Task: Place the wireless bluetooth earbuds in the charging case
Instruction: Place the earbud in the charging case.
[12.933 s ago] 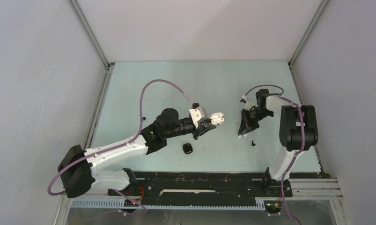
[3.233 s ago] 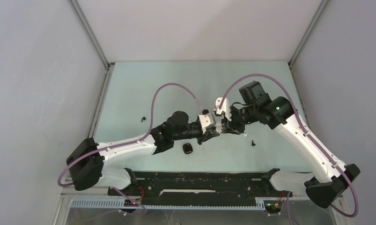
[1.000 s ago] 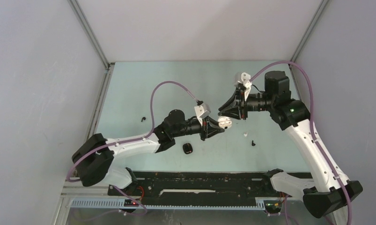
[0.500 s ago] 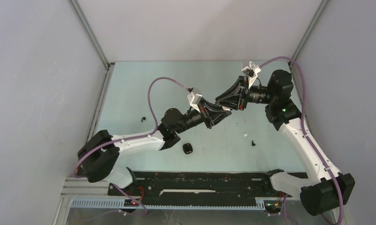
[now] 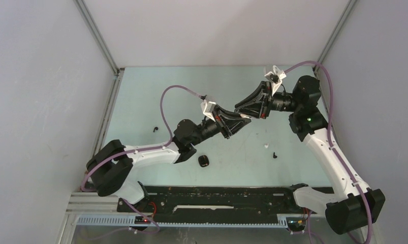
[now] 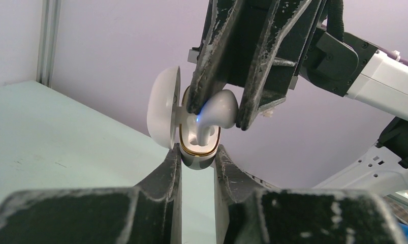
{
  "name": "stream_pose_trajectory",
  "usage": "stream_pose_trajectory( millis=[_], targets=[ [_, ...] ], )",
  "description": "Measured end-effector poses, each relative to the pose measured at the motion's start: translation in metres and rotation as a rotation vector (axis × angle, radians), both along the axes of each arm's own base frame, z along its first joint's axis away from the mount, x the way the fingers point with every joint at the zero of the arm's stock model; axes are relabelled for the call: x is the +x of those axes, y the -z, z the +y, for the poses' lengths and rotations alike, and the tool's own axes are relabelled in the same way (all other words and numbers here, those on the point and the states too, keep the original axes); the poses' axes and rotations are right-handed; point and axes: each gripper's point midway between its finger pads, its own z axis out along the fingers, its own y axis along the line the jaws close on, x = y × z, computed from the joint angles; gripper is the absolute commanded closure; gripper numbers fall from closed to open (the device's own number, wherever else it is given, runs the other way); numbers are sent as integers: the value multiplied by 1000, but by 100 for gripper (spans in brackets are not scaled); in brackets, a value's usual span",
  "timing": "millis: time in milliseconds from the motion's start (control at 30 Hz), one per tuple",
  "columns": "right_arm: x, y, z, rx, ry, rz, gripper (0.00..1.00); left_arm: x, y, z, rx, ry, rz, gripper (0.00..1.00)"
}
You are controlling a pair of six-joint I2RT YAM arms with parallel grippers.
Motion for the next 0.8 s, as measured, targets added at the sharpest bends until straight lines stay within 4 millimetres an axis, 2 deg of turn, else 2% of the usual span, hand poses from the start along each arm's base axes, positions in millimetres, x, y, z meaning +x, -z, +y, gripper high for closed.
stream_pose_trajectory(
  millis=[800],
  targets=[
    [2, 22, -8, -74, 29, -67, 100, 0, 14, 1, 11, 9, 41, 100]
  ],
)
